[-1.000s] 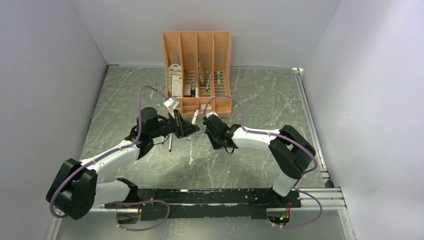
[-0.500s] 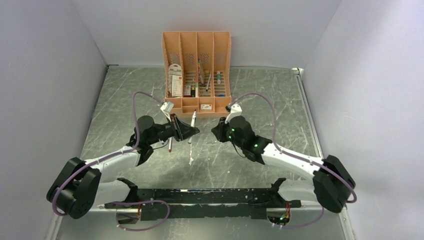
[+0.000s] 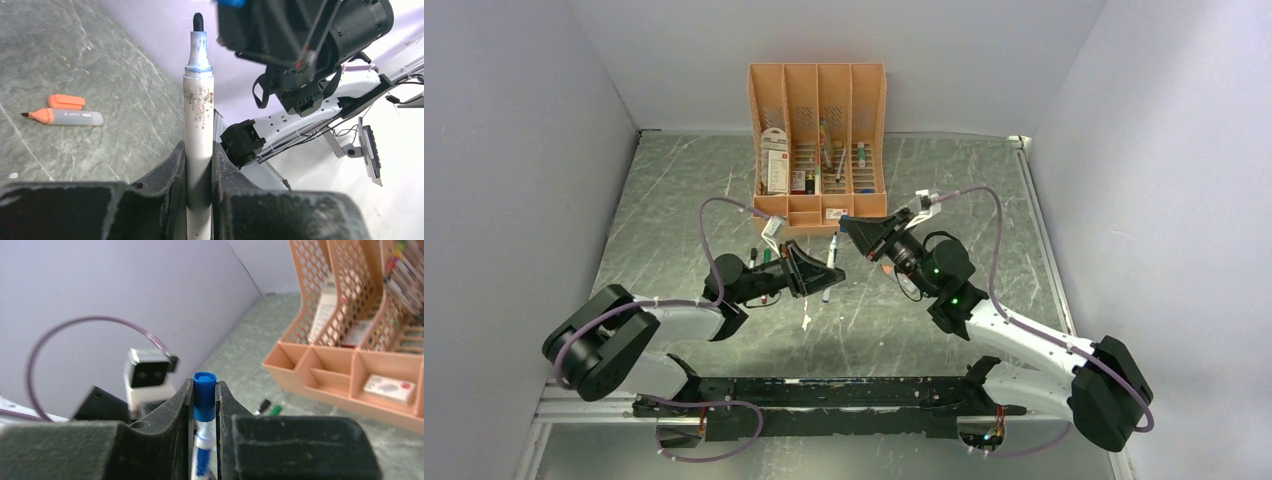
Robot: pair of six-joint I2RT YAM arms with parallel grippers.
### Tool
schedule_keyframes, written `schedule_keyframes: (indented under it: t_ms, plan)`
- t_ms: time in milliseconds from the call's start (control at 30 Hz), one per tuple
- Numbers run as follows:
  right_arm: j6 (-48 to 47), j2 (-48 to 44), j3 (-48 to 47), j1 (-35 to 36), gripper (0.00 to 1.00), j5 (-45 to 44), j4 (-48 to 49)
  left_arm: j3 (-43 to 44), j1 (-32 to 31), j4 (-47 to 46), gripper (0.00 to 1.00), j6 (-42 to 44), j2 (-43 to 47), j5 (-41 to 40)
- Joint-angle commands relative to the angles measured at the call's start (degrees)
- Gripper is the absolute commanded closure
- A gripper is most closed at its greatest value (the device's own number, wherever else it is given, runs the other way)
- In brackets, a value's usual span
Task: Insert the pens into the pen caps
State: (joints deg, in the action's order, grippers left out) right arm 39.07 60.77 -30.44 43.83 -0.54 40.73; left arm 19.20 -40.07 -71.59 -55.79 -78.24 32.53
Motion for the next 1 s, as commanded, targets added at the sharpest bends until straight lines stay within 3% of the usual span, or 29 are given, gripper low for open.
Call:
schedule_keyframes:
  t_ms: [0,967]
  plan:
    - [1.9,-1.8,-0.4,-0.2,1.0,0.2,8.6,-0.5,-1.6,-11.9,0.93,-2.0,-2.6,-1.5]
    - [0.7,0.7,-2.1,-0.2,1.0,5.8,7.2,3.2,-2.5,-4.7,0.93,2.8,0.7,-0.6]
